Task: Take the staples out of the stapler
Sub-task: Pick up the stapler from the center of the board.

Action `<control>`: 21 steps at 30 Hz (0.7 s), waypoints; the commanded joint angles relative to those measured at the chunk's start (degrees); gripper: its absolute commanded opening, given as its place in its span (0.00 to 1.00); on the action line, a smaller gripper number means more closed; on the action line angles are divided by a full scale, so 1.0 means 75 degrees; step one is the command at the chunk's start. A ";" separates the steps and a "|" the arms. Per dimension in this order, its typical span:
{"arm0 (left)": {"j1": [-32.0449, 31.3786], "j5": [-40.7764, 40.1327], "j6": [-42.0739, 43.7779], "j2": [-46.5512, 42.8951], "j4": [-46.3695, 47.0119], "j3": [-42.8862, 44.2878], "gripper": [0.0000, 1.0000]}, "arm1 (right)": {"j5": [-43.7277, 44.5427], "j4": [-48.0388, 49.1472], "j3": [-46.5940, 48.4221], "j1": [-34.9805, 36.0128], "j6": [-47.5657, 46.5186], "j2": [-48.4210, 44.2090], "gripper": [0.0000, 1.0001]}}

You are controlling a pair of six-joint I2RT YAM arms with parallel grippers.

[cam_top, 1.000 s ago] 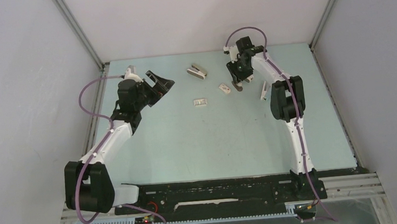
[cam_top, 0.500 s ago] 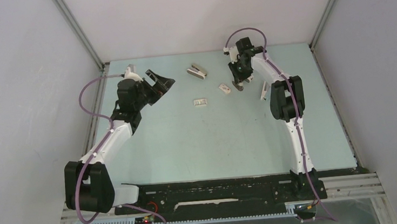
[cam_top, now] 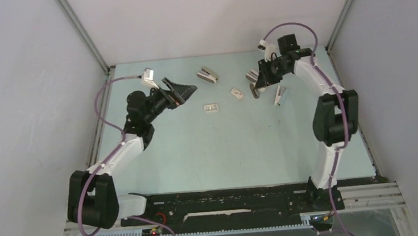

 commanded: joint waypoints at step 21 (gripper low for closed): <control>-0.2045 0.0871 -0.1526 0.1134 0.3942 -0.1684 1.00 | -0.5375 0.6572 -0.5488 0.0701 0.5186 -0.2917 0.00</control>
